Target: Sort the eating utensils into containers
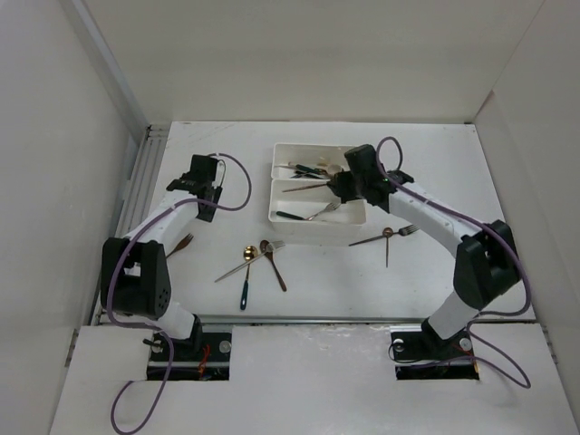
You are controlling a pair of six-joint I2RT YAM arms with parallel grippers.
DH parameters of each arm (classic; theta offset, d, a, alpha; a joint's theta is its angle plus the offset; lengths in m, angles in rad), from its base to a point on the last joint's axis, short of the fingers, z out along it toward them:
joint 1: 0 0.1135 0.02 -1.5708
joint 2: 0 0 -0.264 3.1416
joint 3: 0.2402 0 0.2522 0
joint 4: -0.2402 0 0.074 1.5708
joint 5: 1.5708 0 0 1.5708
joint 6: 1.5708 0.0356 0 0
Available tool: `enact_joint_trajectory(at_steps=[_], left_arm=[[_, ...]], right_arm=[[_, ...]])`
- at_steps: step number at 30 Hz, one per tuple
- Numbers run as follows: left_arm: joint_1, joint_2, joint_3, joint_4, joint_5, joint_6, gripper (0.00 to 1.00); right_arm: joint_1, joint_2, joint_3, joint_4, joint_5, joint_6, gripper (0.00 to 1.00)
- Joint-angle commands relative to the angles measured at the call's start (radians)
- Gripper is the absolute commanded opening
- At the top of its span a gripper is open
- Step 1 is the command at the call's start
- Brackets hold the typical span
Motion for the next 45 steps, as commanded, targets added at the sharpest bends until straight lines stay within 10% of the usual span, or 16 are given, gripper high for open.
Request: enact_joint_trajectory(at_steps=[1, 16, 21, 28, 42, 45], left_arm=[[0.007, -0.083, -0.047, 0.035, -0.119, 0.016, 0.58], [0.114, -0.154, -0.173, 0.0, -0.112, 0.133, 0.67], [0.136, -0.154, -0.213, -0.029, -0.064, 0.272, 0.69], [0.191, -0.154, -0.222, -0.163, 0.019, 0.449, 0.72], [0.357, 0.055, -0.148, -0.217, 0.34, 0.641, 0.65], [0.38, 0.142, -0.157, -0.201, 0.312, 0.635, 0.38]], right_arm=[[0.024, 0.009, 0.104, -0.004, -0.056, 0.09, 0.0], [0.067, 0.099, 0.04, -0.048, -0.2, 0.08, 0.02], [0.067, 0.079, 0.022, -0.01, -0.179, 0.063, 0.54], [0.067, 0.022, 0.185, -0.056, -0.005, -0.176, 0.82], [-0.016, -0.133, 0.276, 0.113, -0.056, -0.715, 0.83], [-0.025, -0.181, 0.276, 0.128, -0.005, -0.726, 0.83]])
